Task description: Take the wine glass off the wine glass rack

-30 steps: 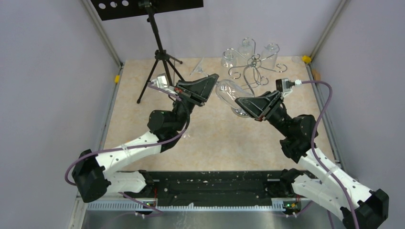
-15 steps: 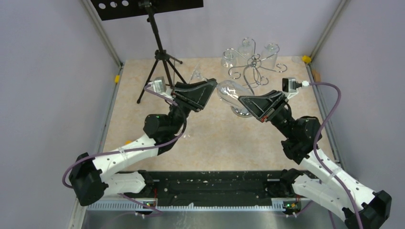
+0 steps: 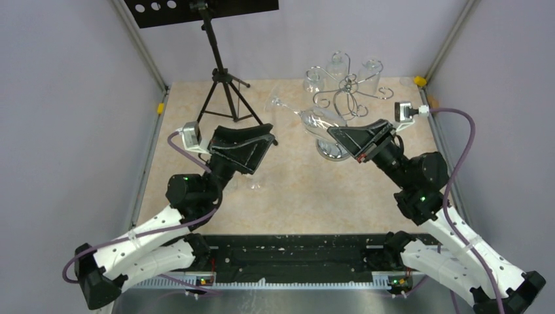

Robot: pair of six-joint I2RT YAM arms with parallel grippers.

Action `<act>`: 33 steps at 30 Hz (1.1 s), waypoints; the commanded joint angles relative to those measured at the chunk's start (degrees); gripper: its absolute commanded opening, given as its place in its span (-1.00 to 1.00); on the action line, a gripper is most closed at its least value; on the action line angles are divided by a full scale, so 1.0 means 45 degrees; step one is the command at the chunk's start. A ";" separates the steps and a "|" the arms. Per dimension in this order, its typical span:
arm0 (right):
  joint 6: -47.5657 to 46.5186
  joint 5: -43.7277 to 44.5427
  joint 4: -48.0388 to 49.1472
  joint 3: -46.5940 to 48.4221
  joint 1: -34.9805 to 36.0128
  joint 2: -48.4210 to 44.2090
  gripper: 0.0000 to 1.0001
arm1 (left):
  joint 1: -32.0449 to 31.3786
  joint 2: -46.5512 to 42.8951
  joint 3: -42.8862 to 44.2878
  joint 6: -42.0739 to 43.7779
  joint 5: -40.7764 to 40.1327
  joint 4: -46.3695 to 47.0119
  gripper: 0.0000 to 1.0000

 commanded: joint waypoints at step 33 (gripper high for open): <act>-0.8571 0.7646 -1.7270 0.9733 0.5873 0.8375 -1.00 | -0.0004 -0.5062 0.1833 0.5141 -0.4987 -1.2591 0.40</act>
